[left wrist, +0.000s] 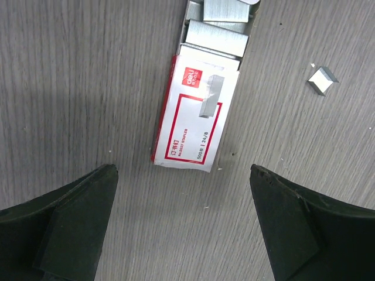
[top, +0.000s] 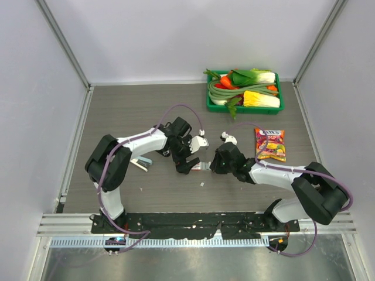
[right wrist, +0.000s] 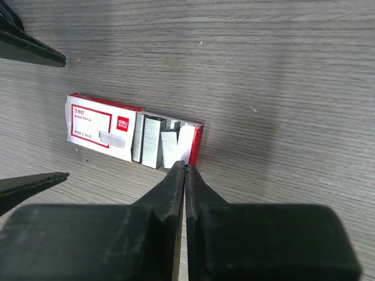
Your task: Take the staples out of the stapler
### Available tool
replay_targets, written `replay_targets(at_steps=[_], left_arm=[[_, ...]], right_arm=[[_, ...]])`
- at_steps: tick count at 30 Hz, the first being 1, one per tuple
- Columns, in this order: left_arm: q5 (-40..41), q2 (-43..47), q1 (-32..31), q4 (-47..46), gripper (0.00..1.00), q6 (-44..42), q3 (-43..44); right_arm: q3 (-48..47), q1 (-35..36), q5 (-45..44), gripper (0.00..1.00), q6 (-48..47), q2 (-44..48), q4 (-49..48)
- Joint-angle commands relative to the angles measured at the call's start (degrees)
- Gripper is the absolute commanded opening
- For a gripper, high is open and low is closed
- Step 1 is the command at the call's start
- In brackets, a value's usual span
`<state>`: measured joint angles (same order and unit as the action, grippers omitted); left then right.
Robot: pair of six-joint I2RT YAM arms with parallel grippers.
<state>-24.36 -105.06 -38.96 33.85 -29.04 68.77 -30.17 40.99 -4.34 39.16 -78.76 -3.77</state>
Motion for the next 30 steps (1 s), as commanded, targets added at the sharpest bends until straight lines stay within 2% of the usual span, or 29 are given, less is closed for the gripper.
replay_targets(at_steps=[1,4,5,8,16,22,25,29,30], left_arm=[[0.5,-0.5,-0.5,-1.5,1.0,-1.9,1.4],[0.4,-0.9,-0.6,-1.1,0.96,-2.7,1.0],[0.5,-0.9,-0.7,-0.4,0.89,-3.0,1.0],[1.6,-0.3,-0.7,0.9,0.78,-4.3,0.8],[6.1,2.6,-0.7,0.6,0.74,-6.9,-2.0],[10.7,2.9,-0.7,-2.0,0.66,-5.5,-3.2],[10.3,3.5,-0.7,-2.2,0.61,-5.6,-3.7],[8.3,3.4,-0.9,-2.1,0.45,-4.8,-3.8],[8.2,3.3,-1.0,-2.1,0.44,-4.5,-3.8]], right_arm=[[0.5,-0.6,0.3,0.07,0.0,-0.2,-2.6],[0.5,-0.6,0.8,0.06,0.0,-0.8,-3.1],[0.4,-0.6,1.0,0.06,0.1,-1.0,-3.3],[0.2,-0.6,1.3,0.04,0.0,-1.4,-3.6],[-0.1,-0.6,1.6,0.03,0.0,-1.6,-3.9],[-0.2,-0.6,1.8,0.02,-0.1,-1.0,-3.4],[-0.2,-0.6,1.8,0.02,-0.1,-0.8,-3.2],[-0.3,-0.6,1.7,0.02,-0.1,-0.6,-3.0],[-0.4,-0.6,1.7,0.02,-0.1,-0.6,-3.0]])
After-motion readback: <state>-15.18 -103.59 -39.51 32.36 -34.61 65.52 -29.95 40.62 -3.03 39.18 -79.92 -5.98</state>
